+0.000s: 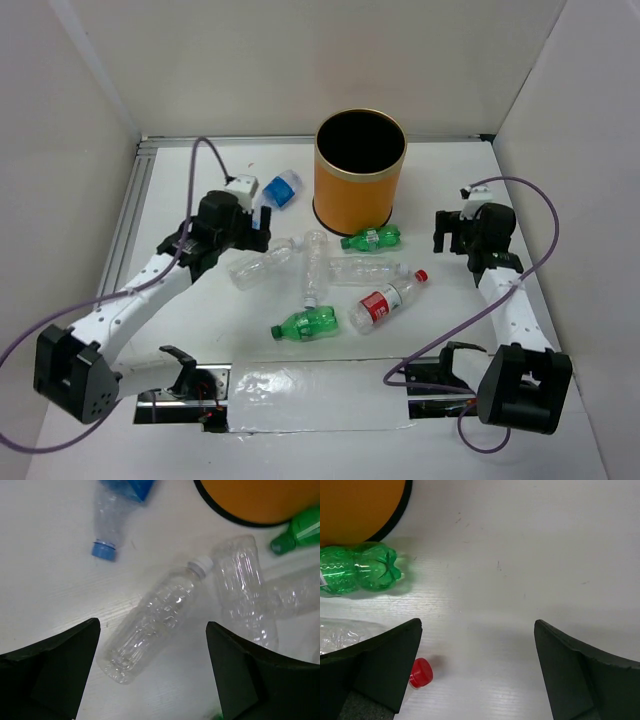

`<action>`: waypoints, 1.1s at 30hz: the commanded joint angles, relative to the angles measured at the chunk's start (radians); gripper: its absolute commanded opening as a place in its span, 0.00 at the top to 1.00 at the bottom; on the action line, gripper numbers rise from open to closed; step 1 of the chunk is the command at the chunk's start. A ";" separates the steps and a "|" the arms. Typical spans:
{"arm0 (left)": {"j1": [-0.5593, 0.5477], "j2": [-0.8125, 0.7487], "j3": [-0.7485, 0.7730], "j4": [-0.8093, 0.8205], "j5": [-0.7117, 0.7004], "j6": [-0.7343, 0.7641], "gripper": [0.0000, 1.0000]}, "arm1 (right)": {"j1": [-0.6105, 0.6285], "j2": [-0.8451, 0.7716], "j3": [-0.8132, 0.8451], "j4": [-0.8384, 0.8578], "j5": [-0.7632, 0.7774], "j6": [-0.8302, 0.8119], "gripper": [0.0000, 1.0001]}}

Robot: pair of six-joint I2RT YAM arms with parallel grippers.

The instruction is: Put the plastic bottles in the bin

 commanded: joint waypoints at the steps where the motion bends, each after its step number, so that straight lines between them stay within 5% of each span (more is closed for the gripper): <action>1: -0.076 0.067 0.060 -0.077 0.147 0.156 0.00 | -0.015 -0.010 -0.008 0.004 0.013 0.033 0.00; 5: -0.129 0.140 0.083 -0.097 0.114 0.213 0.00 | -0.024 0.001 0.005 -0.051 -0.103 -0.085 0.00; 6: -0.129 0.151 0.097 -0.097 0.114 0.228 0.00 | -0.024 0.011 0.014 -0.075 -0.148 -0.133 0.08; 10: -0.138 0.221 0.157 -0.135 0.149 0.283 0.11 | -0.024 0.022 0.032 -0.138 -0.258 -0.208 0.97; 11: -0.138 0.240 0.169 -0.144 0.150 0.292 0.17 | -0.024 0.033 0.032 -0.149 -0.277 -0.219 0.95; 13: -0.147 0.280 0.195 -0.158 0.150 0.325 0.34 | -0.024 0.033 0.032 -0.160 -0.311 -0.230 0.72; 14: -0.147 0.321 0.215 -0.158 0.134 0.334 0.37 | -0.024 0.033 0.023 -0.169 -0.320 -0.240 0.35; 15: -0.147 0.344 0.227 -0.158 0.114 0.343 0.37 | -0.024 0.033 0.023 -0.169 -0.331 -0.250 0.23; 17: -0.158 0.424 0.269 -0.180 0.088 0.364 0.19 | -0.024 0.044 0.023 -0.178 -0.331 -0.260 0.09; 18: -0.167 0.477 0.295 -0.204 0.076 0.377 0.10 | -0.024 0.053 0.034 -0.188 -0.331 -0.260 0.07; 23: -0.176 0.573 0.307 -0.218 0.027 0.377 0.00 | -0.024 0.053 0.052 -0.198 -0.341 -0.280 0.06; 29: -0.166 0.741 0.362 -0.209 -0.021 0.357 0.04 | -0.024 0.033 0.052 -0.249 -0.422 -0.343 0.04; 30: -0.166 0.757 0.373 -0.219 -0.021 0.357 0.07 | -0.024 0.033 0.052 -0.279 -0.444 -0.365 0.04; 32: -0.166 0.748 0.373 -0.220 0.001 0.332 0.53 | -0.024 0.033 0.070 -0.383 -0.600 -0.574 0.18; 33: -0.166 0.748 0.373 -0.220 0.001 0.332 0.54 | -0.024 0.033 0.070 -0.430 -0.601 -0.575 0.26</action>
